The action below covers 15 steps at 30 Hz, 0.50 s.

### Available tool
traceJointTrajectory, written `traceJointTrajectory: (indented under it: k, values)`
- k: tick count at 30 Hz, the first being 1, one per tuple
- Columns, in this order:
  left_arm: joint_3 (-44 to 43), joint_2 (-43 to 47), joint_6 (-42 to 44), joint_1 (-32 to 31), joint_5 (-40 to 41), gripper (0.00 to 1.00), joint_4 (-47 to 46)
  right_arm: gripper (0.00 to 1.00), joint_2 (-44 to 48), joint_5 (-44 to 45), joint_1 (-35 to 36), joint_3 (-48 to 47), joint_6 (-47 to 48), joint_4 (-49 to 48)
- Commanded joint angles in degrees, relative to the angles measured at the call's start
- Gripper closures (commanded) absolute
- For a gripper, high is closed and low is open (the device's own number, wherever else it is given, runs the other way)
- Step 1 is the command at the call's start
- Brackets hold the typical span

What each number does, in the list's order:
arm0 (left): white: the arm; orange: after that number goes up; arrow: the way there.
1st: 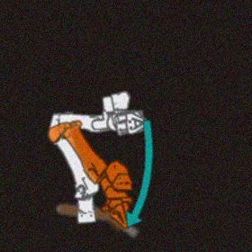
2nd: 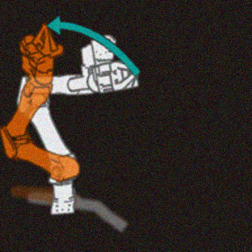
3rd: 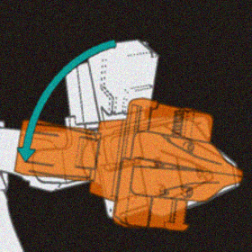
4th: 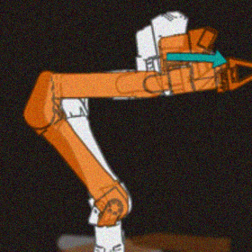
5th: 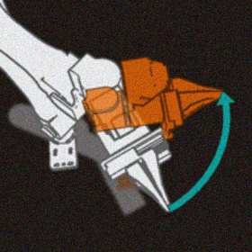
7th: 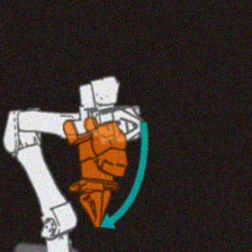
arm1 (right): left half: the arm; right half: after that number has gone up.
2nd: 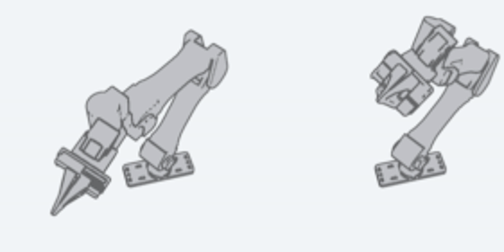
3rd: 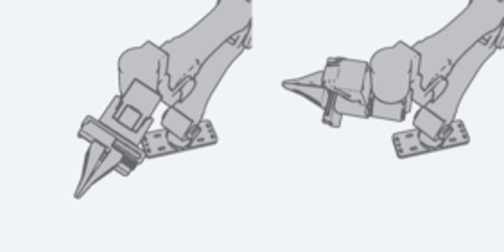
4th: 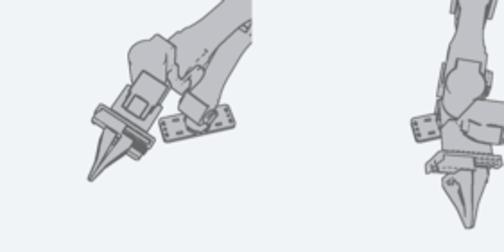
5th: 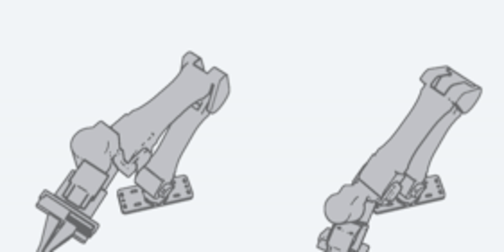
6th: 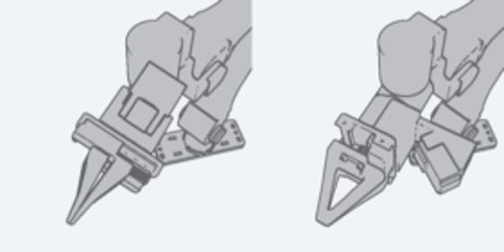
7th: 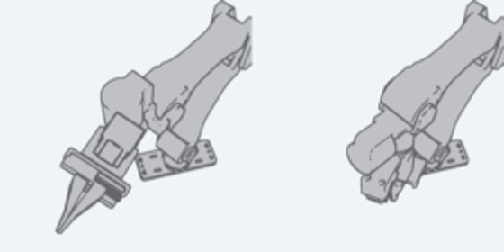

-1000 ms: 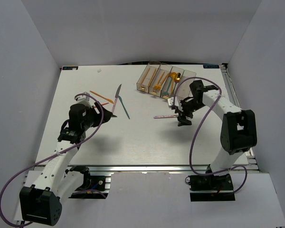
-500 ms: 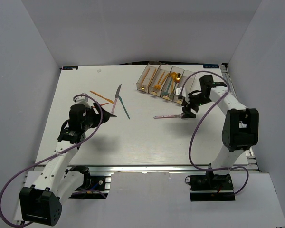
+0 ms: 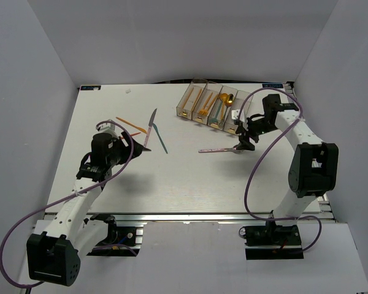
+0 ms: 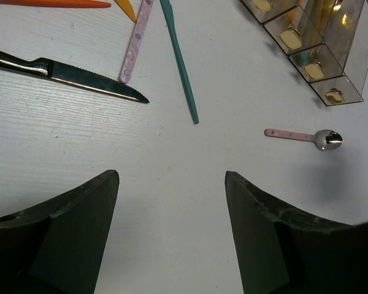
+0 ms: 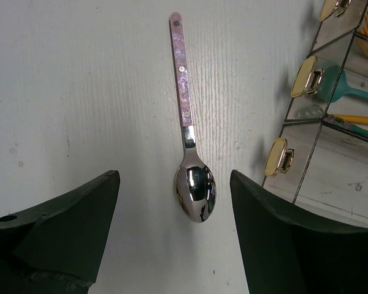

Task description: Sort the eating utensils into containers

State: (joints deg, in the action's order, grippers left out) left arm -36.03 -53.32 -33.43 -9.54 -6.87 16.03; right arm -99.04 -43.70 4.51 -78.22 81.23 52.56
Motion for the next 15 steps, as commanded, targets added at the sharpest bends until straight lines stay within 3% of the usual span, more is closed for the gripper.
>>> traceJointTrajectory:
  k: [1,9,15]
  values:
    - [-0.44,0.85,0.21,0.22,-0.69,0.19,-1.09,0.21,0.43,-0.77,0.67,-1.33,0.59,1.15]
    - [-1.06,-0.29,0.73,0.22,-1.04,0.19,-1.27,0.2,-3.42,13.63,11.56,2.19,-8.52,-12.19]
    - [-1.15,0.76,0.74,0.4,-0.16,0.19,0.05,0.19,-10.81,19.09,13.85,-2.99,-11.18,-13.36]
